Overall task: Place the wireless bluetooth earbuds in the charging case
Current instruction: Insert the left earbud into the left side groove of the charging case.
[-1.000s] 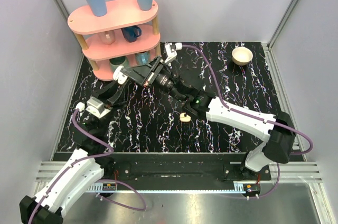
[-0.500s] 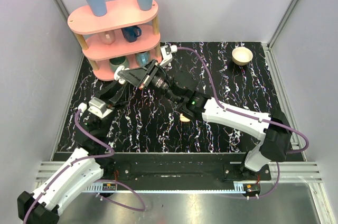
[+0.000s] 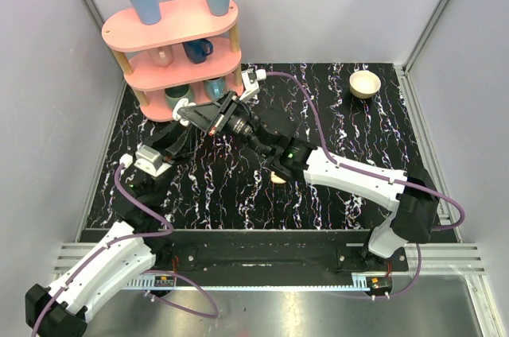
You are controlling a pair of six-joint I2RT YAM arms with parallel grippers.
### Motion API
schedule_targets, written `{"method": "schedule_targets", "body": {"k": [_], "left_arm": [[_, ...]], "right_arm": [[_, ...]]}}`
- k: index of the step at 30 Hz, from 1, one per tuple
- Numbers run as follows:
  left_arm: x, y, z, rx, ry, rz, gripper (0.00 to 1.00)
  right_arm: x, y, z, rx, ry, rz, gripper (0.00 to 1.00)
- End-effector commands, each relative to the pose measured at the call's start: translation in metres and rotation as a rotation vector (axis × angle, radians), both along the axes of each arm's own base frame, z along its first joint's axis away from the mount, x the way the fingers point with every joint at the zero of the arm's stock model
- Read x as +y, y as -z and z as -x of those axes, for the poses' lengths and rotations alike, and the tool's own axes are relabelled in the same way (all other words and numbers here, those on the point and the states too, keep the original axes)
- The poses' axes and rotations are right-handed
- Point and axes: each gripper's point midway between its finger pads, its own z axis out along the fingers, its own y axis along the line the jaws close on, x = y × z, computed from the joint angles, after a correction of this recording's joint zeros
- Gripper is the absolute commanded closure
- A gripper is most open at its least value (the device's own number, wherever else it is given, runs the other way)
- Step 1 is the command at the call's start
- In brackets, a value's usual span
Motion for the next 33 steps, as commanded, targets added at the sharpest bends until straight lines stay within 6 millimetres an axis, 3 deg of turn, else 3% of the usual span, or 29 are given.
{"method": "schedule_targets", "body": {"k": [1, 20, 27, 33], "left_arm": [[0.008, -0.032, 0.01, -0.087, -0.015, 0.062, 1.0], [0.022, -0.047, 0.017, -0.108, -0.052, 0.137, 1.0], [0.022, -0.048, 0.019, -0.106, -0.047, 0.139, 1.0], [0.023, -0.047, 0.019, -0.095, -0.045, 0.141, 1.0]], "right_arm": [[0.003, -0.006, 0.0, -0.025, 0.025, -0.023, 0.86], [-0.004, 0.011, -0.005, -0.076, 0.12, 0.074, 0.85], [-0.003, 0.01, -0.007, -0.103, 0.141, 0.104, 0.72], [-0.003, 0.006, -0.009, -0.124, 0.158, 0.125, 0.67]]}}
